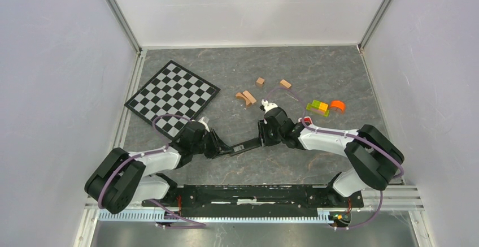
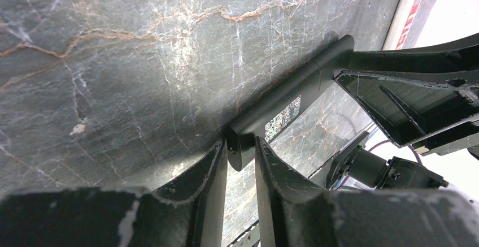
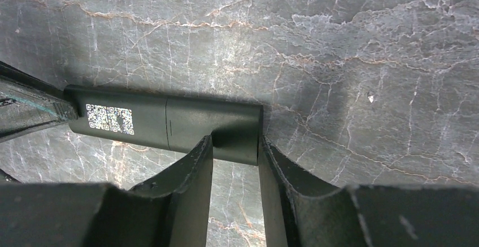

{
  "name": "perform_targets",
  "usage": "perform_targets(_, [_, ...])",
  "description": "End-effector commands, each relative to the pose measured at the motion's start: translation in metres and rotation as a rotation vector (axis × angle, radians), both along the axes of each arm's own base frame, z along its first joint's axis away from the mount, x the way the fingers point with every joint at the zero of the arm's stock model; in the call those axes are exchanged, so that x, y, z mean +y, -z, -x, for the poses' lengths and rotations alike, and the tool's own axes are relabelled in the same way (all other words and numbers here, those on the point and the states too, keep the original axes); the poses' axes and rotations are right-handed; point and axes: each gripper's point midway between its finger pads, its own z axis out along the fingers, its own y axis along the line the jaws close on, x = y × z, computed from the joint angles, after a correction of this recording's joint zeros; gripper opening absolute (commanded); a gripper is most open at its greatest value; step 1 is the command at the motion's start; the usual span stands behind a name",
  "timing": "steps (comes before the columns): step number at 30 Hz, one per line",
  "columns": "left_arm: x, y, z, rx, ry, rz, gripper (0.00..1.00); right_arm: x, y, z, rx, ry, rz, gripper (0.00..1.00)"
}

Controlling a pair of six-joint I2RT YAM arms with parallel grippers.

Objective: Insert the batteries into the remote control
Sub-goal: Load the battery cover into the remote control, then adjust the remote control at the center of the board.

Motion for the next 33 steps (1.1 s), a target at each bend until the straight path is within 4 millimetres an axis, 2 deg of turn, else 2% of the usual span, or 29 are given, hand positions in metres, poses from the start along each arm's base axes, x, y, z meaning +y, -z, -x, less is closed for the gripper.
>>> perform_targets(1, [-0.003, 0.004, -0.001, -0.022, 0.04, -0.013, 0.3, 0.02, -0.002, 0.017, 0.063, -0.053, -0.093, 0.38])
perform_targets(9, [-0.01, 0.006, -0.003, -0.017, 0.053, 0.011, 0.28, 0.033, -0.003, 0.026, 0.081, -0.105, -0.161, 0.37])
perform_targets(14, [-0.011, 0.005, -0.008, -0.028, 0.042, 0.017, 0.27, 0.05, -0.014, 0.038, 0.101, -0.18, -0.273, 0.37])
perform_targets(17, [-0.011, 0.002, -0.014, -0.046, 0.025, 0.011, 0.28, 0.048, -0.017, 0.039, 0.104, -0.168, -0.276, 0.37])
perform_targets(20, [-0.007, -0.003, -0.024, -0.069, 0.002, -0.034, 0.37, 0.022, -0.021, 0.015, -0.004, -0.096, -0.155, 0.45])
perform_targets(23, [0.006, -0.007, -0.035, -0.09, -0.041, -0.131, 0.54, -0.014, -0.031, -0.019, -0.106, -0.026, -0.047, 0.63])
perform_targets(25, [0.017, -0.012, -0.042, -0.107, -0.086, -0.17, 0.64, -0.025, -0.047, -0.036, -0.201, -0.045, -0.005, 0.76])
perform_targets(27, [0.028, -0.019, -0.049, -0.119, -0.136, -0.196, 0.73, -0.018, -0.067, -0.047, -0.325, -0.171, 0.009, 0.86])
perform_targets(28, [0.033, -0.024, -0.053, -0.131, -0.16, -0.201, 0.77, -0.009, -0.075, -0.045, -0.373, -0.275, 0.0, 0.89])
perform_targets(30, [0.044, -0.033, -0.057, -0.142, -0.193, -0.226, 0.83, 0.008, -0.082, -0.03, -0.431, -0.503, -0.037, 0.98])
perform_targets(33, [0.061, -0.055, -0.066, -0.194, -0.251, -0.27, 0.96, 0.028, -0.086, -0.011, -0.513, -0.733, -0.038, 0.98])
